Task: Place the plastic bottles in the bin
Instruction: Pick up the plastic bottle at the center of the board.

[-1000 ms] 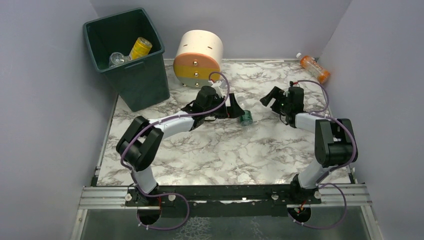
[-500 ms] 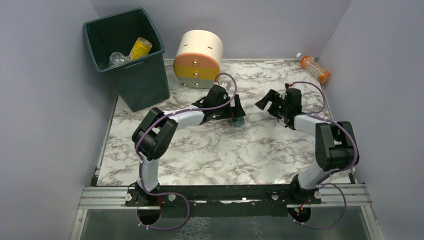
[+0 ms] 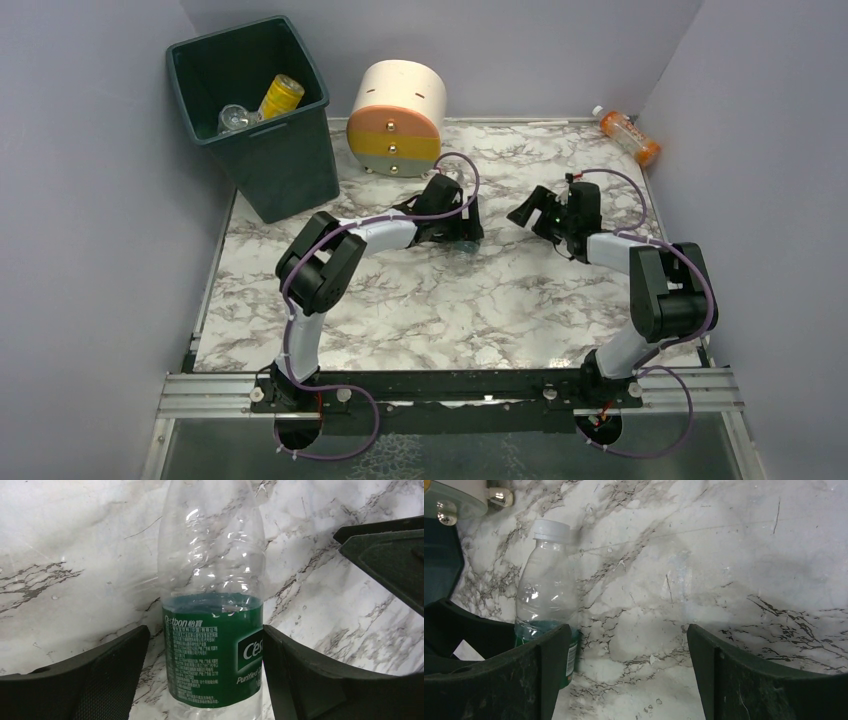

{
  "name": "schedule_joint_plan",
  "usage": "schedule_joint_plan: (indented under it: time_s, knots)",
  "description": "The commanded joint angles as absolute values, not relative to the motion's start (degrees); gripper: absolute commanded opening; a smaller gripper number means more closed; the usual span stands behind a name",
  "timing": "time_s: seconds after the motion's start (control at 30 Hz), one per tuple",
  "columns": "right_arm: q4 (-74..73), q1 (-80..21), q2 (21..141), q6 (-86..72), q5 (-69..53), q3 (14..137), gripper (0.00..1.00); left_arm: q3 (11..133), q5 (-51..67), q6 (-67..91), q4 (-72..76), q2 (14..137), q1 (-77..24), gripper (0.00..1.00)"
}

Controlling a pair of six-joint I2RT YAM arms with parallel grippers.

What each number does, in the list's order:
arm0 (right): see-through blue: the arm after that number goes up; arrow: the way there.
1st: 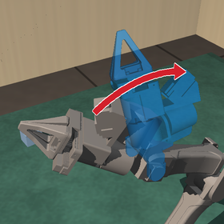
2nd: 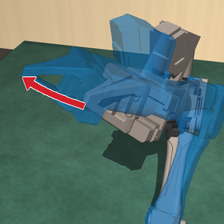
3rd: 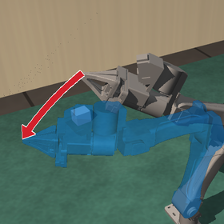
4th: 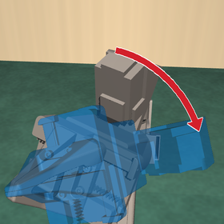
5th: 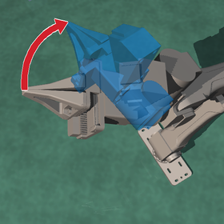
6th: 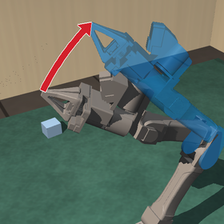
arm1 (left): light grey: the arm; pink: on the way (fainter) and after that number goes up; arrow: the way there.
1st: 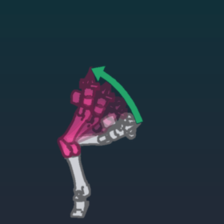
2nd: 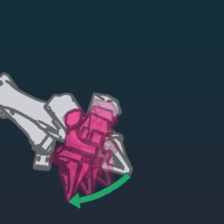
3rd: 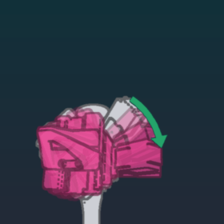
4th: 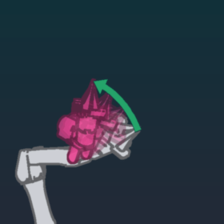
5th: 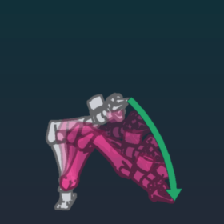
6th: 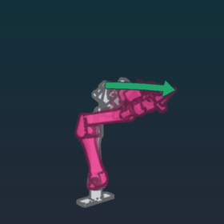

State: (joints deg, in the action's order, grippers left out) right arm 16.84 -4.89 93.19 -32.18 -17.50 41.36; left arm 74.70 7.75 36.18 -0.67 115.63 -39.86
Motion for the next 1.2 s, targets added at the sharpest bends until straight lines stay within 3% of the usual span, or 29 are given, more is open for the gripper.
schedule_joint_plan:
  time_s: [0.0,0.2,0.6,0.7,0.83,1.17]
  knots:
    - [17.94,-4.92,92.45,-32.69,-19.33,40.64,0.89,75.82,5.45,34.82,-2.90,115.92,-40.16,0.81]
    - [17.71,-4.92,92.00,-32.63,-19.59,40.84,0.89,76.26,5.67,33.89,-4.20,114.02,-40.17,0.62]
    - [16.11,-4.90,90.12,-32.43,-19.68,41.90,0.89,80.43,5.10,30.37,-10.06,105.03,-38.86,0.62]
    - [15.91,-4.91,89.60,-32.17,-19.77,41.81,1.00,82.08,5.13,29.06,-11.88,102.34,-37.62,0.64]
    - [15.74,-4.91,89.08,-32.17,-19.69,41.72,1.00,85.92,5.75,27.20,-15.10,99.17,-35.38,0.65]
    - [15.73,-4.92,88.52,-32.39,-20.11,41.74,1.00,101.91,11.01,23.34,-22.76,93.05,-21.53,0.67]
